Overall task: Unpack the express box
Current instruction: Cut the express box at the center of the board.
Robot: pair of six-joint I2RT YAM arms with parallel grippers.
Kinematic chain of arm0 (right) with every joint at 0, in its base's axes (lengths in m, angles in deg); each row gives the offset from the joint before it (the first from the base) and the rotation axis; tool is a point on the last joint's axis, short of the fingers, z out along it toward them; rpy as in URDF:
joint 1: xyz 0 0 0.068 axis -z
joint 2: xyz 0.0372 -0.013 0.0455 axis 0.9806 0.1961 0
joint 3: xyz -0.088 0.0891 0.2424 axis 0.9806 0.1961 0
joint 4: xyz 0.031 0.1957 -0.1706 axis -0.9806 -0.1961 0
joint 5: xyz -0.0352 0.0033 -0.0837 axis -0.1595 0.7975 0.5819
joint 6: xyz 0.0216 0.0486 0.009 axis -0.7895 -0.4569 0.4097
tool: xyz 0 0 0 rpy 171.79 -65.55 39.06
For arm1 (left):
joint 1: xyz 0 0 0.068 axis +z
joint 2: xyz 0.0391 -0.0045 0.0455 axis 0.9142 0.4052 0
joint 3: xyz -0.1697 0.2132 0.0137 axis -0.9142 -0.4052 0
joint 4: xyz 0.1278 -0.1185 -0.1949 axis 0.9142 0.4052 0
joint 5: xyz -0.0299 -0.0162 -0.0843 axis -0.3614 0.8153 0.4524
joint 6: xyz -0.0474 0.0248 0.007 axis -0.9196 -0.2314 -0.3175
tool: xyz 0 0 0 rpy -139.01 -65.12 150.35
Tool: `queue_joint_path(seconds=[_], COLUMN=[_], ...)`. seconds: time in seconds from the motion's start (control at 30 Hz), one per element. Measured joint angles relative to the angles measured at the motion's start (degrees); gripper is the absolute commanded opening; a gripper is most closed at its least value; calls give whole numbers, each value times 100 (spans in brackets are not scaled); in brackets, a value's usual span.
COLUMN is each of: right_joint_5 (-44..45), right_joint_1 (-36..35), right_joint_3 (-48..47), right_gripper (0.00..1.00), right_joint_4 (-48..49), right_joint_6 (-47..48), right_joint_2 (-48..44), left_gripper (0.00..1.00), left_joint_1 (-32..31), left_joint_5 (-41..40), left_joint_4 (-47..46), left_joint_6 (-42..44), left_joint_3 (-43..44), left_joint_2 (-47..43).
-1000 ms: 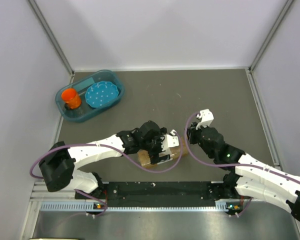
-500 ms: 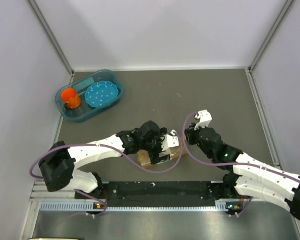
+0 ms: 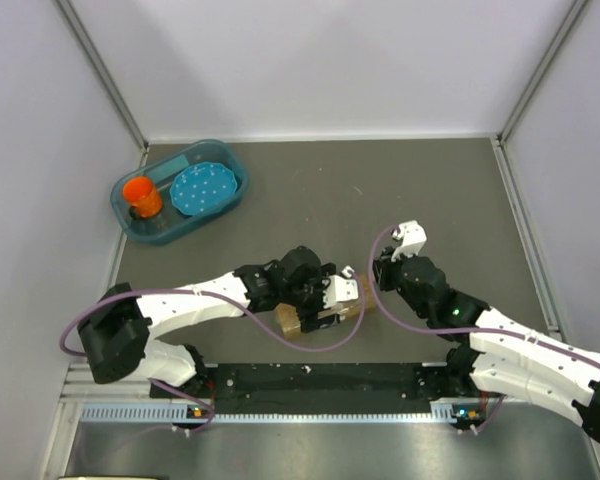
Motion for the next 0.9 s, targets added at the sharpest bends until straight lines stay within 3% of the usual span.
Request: queue_joint_path(seconds=[0.73,0.83,0.9], right_joint_5=[-122,-166,-170], right_joint_1=[0,-2,-9], right_joint_3=[0,-9,-20], right_gripper=[0,0,0], right_joint_4=[-37,-138,-190], right_joint_6=[-83,-197,-280], right_joint_2=[238,236,236], left_gripper=[85,89,99], left_joint_1=[-151,-170,-184], left_joint_5=[0,-31,-136], left_joint_4=[-4,-42,-136], left_joint_6=[2,31,48], left_joint_3=[-2,-2,-2], left_joint_2=[-61,-57,-46])
